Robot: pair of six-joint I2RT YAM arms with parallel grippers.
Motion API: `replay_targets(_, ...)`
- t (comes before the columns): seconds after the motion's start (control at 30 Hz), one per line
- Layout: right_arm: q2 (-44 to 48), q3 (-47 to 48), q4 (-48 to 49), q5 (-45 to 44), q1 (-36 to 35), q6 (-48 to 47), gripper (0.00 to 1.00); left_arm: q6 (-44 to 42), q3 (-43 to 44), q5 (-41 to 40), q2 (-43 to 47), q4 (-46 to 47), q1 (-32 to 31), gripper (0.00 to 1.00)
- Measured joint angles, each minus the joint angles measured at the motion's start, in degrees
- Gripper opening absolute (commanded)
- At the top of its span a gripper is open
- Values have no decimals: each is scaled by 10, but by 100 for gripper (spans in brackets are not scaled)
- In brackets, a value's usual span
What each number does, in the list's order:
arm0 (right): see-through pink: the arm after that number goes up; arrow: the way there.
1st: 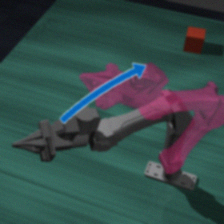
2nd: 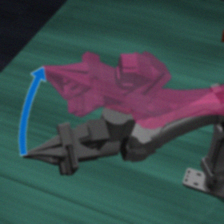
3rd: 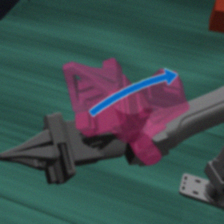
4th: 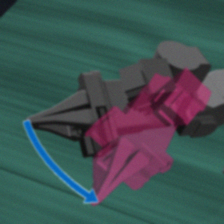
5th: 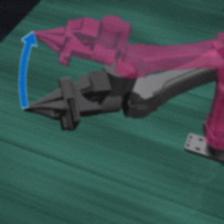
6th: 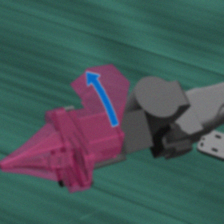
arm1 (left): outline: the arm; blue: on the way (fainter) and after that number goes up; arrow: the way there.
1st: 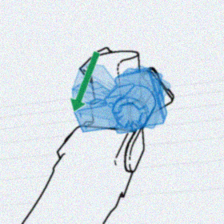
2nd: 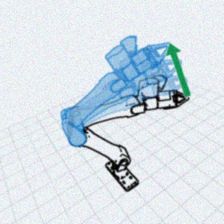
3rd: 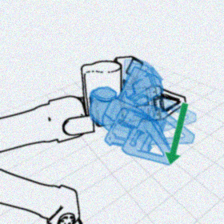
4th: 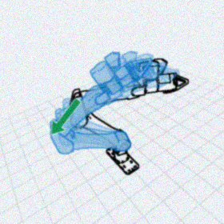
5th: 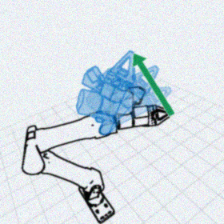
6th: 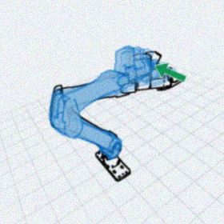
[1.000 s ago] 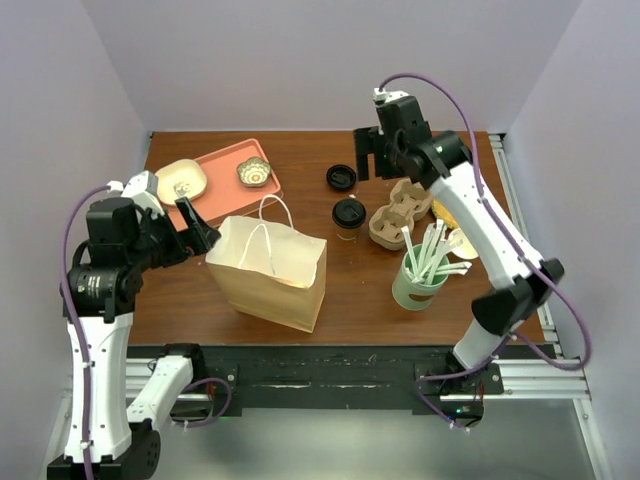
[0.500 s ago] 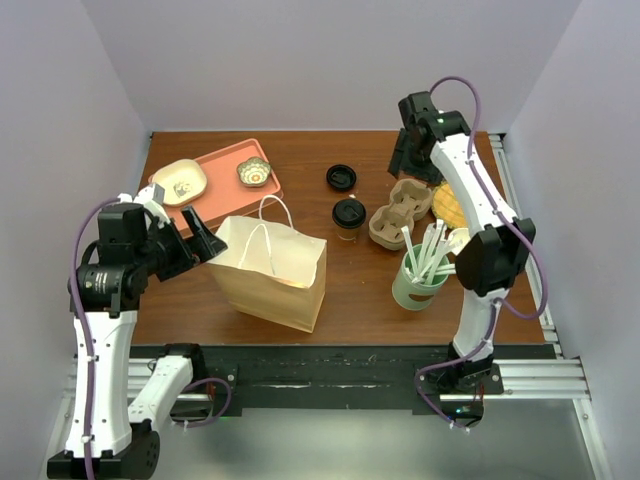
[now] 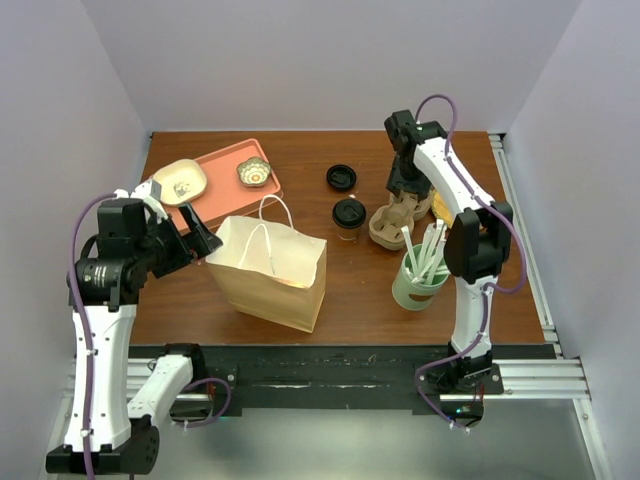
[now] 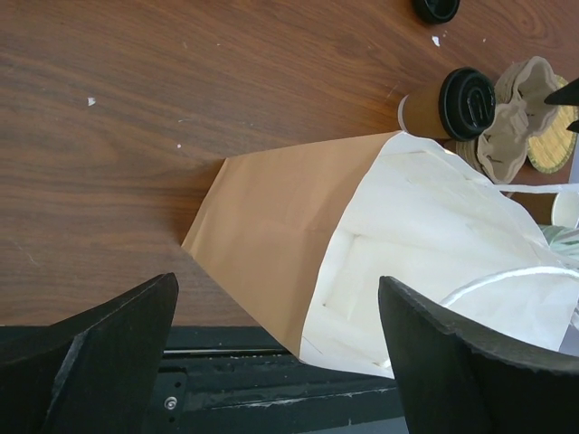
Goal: Pack the takeout coffee
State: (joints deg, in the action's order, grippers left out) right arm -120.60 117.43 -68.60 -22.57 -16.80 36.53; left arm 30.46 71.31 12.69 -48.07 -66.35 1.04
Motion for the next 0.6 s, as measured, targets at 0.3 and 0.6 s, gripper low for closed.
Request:
replay_targets(0.3, -2, -42, 24, 22, 5, 7, 57, 4, 6, -16, -12, -2, 0, 96)
replay_targets(0.6, -31, -45, 50, 40, 6, 14, 53, 5, 12, -25, -19, -3, 0, 96)
